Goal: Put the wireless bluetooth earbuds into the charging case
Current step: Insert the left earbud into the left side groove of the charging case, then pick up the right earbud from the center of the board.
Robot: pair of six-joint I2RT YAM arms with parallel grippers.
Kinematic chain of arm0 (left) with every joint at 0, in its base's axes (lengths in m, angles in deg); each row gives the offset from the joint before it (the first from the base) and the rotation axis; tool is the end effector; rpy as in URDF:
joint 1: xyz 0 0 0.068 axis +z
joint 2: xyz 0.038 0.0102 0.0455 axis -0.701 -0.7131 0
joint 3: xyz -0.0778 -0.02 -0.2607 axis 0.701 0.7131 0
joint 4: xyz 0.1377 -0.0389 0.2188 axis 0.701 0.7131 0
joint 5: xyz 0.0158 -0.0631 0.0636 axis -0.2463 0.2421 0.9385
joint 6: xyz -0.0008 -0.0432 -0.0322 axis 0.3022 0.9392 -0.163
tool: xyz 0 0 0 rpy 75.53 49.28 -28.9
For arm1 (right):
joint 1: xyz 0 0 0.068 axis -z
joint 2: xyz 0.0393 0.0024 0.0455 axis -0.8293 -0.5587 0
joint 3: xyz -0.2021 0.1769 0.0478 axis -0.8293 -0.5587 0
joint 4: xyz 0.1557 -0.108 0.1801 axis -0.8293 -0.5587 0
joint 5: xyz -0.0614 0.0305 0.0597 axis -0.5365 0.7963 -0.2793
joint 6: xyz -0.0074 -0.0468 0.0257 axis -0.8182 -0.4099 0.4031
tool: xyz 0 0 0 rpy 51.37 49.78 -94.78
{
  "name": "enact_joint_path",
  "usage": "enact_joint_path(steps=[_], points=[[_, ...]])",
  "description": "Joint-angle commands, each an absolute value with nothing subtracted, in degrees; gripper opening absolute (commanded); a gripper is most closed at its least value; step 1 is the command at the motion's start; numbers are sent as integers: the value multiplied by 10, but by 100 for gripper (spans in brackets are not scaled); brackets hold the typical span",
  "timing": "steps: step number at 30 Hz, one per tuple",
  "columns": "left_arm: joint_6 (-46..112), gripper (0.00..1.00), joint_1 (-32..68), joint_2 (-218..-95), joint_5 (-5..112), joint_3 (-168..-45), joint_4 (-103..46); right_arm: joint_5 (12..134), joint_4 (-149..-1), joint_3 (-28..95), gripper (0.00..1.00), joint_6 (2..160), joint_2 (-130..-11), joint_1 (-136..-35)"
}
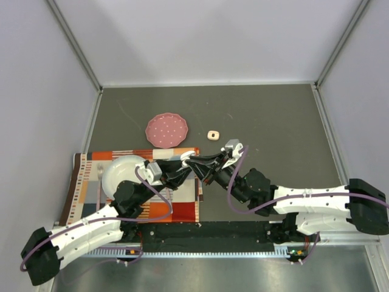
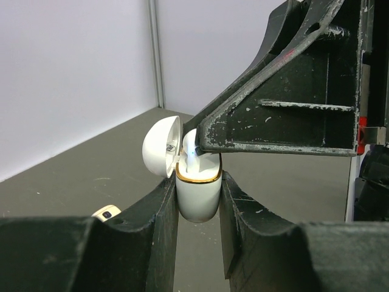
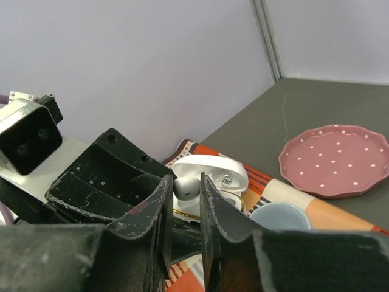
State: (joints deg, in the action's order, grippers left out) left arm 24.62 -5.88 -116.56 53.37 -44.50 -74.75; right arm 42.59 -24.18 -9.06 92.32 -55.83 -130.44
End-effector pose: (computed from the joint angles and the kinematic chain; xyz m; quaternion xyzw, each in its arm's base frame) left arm 0.0933 -0.1210 0.2577 0.2787 0.4795 -0.4085 0.7249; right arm 0.0813 0.2408 0.3033 -0.1363 0.5876 0.4891 0.6300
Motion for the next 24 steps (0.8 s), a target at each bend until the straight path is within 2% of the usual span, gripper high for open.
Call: enact_joint_path(steps=[1, 11, 16, 21, 23, 24], points=[[245, 0, -61, -1153, 538, -452, -820, 407, -295, -69, 21, 904, -548, -1312], [240, 0, -61, -1148, 536, -456, -808, 382, -312, -50, 55, 893, -524, -1312], [233, 0, -62, -1141, 546, -455, -793, 374, -306, -51, 65, 882, -495, -1311], [224, 0, -60, -1139, 565, -449, -787, 366, -323, -50, 68, 863, -448, -1312], [224, 0, -61, -1137, 567, -454, -781, 347, -327, -52, 73, 861, -436, -1311], [224, 0, -61, -1136, 567, -455, -774, 335, -339, -53, 80, 867, -426, -1312]])
